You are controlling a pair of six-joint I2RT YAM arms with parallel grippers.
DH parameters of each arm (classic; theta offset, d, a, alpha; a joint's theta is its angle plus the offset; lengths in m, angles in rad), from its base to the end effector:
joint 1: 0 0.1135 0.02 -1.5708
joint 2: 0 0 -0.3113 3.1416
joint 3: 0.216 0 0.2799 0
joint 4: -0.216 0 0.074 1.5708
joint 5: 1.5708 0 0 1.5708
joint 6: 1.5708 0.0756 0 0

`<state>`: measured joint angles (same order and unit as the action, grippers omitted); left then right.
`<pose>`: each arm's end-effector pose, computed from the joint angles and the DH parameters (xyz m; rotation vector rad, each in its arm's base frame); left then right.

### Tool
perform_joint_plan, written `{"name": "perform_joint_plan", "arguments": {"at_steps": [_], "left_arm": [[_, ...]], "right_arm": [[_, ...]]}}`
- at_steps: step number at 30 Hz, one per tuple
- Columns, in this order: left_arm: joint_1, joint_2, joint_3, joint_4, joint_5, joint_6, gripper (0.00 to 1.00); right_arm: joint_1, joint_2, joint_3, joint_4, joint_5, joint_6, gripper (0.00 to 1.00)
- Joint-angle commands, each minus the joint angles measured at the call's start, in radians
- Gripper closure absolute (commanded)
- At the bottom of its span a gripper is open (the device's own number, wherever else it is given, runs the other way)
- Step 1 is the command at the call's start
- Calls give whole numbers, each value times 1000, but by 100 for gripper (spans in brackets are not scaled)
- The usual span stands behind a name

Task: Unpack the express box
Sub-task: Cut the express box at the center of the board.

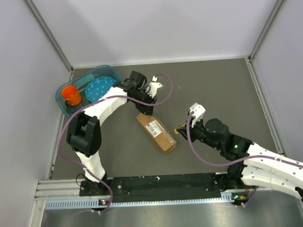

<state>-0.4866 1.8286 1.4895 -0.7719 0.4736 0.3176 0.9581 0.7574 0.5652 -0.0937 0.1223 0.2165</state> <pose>0.3727 -0.2362 0.2535 1.1721 2.3745 -0.6880 0.1321 0.1719 0.2920 -0.6111 1.8137 0.6954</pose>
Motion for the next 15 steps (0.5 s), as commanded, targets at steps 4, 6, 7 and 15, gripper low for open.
{"name": "perform_joint_plan", "arguments": {"at_steps": [4,6,7,15], "left_arm": [[-9,18,-37,31,-21,40,70],[-12,23,-49,33,-23,41,71],[-12,26,-52,31,-23,41,71],[-27,29,-92,51,-41,46,74]], "right_arm": [[8,89,-28,225,132,-123,100],[8,121,-18,242,113,-129,100],[8,131,-16,258,102,-129,100],[14,146,-33,284,63,-129,100]]}}
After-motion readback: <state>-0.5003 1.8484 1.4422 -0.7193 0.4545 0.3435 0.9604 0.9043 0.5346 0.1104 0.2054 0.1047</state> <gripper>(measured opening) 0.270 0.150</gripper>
